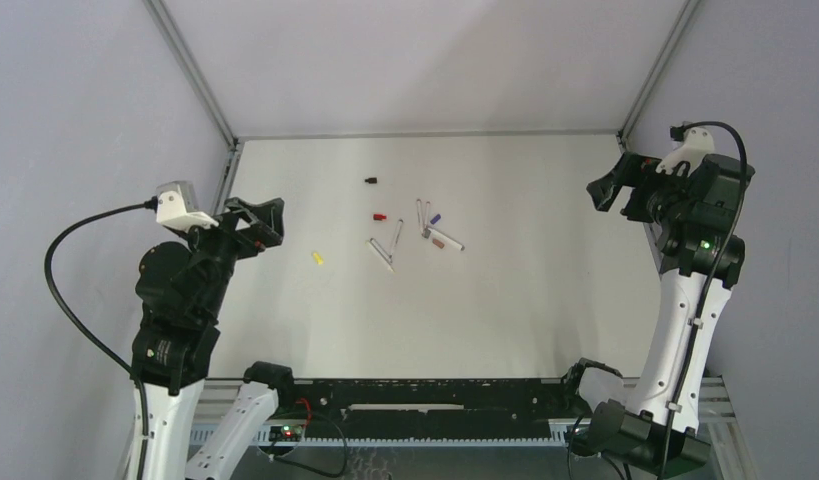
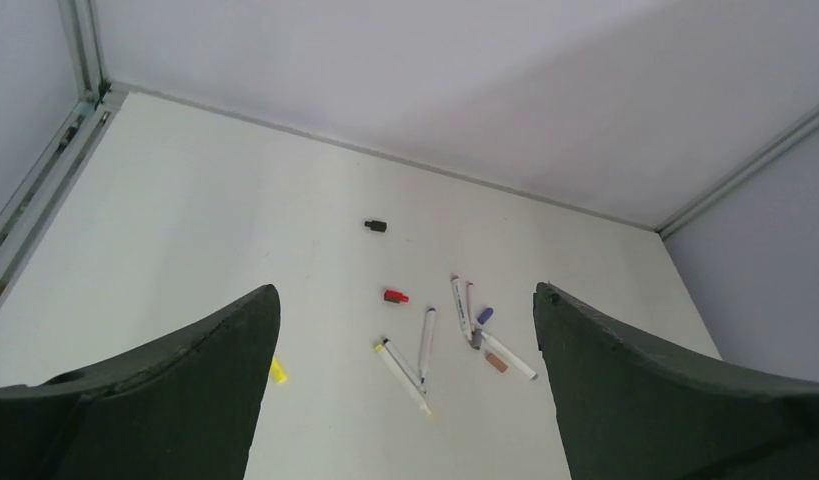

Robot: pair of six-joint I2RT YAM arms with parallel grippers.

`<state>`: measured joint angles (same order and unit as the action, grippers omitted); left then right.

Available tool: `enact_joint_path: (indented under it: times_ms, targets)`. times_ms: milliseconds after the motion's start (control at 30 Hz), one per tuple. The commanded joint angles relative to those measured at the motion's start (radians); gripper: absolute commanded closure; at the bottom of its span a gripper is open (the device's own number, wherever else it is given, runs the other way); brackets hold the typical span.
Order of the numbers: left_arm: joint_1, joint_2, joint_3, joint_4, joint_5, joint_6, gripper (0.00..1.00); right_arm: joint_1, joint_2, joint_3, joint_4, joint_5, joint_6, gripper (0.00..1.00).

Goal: Insert the pens into the pen caps
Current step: Pick up the pen from the center of the board.

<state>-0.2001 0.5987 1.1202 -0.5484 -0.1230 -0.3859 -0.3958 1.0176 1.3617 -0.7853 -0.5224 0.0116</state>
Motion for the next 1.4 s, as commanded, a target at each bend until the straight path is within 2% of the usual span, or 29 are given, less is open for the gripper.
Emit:
enact_joint_path:
  times_ms: [0, 133, 233, 467, 533, 600, 800, 967, 1067, 1267, 1367]
  targets:
    - [0.039, -0.041, -0.060, 0.004, 0.040, -0.070, 0.00, 0.018, 0.010, 0.029, -0.013, 0.034, 0.048, 0.01]
    - [0.062, -0.067, -0.116, 0.013, 0.074, -0.122, 0.00, 0.028, 0.028, 0.033, -0.014, -0.007, 0.048, 0.01]
    - [0.075, -0.077, -0.162, 0.021, 0.098, -0.171, 0.00, 0.043, 0.040, 0.033, -0.013, -0.119, -0.014, 0.01]
    - [0.090, -0.063, -0.354, 0.153, 0.222, -0.355, 0.02, 0.178, 0.076, 0.020, -0.144, -0.316, -0.378, 0.01]
    - [0.075, -0.037, -0.413, 0.190, 0.239, -0.408, 0.04, 0.209, 0.086, 0.002, -0.156, -0.338, -0.416, 0.01]
    - [0.029, -0.006, -0.455, 0.202, 0.210, -0.434, 0.05, 0.228, 0.098, -0.017, -0.173, -0.364, -0.454, 0.01]
    - [-0.164, 0.144, -0.525, 0.183, -0.045, -0.583, 0.11, 0.255, 0.127, -0.093, -0.169, -0.341, -0.454, 0.00]
    - [-0.265, 0.347, -0.470, 0.171, -0.220, -0.647, 0.16, 0.272, 0.157, -0.172, -0.136, -0.324, -0.382, 0.05]
    - [-0.288, 0.496, -0.400, 0.161, -0.280, -0.671, 0.26, 0.279, 0.143, -0.226, -0.079, -0.315, -0.349, 0.06]
    - [-0.295, 0.795, -0.216, 0.148, -0.272, -0.681, 0.47, 0.275, 0.133, -0.266, -0.043, -0.303, -0.341, 0.06]
    - [-0.298, 0.877, -0.141, 0.149, -0.249, -0.668, 0.50, 0.269, 0.128, -0.282, -0.029, -0.309, -0.335, 0.06]
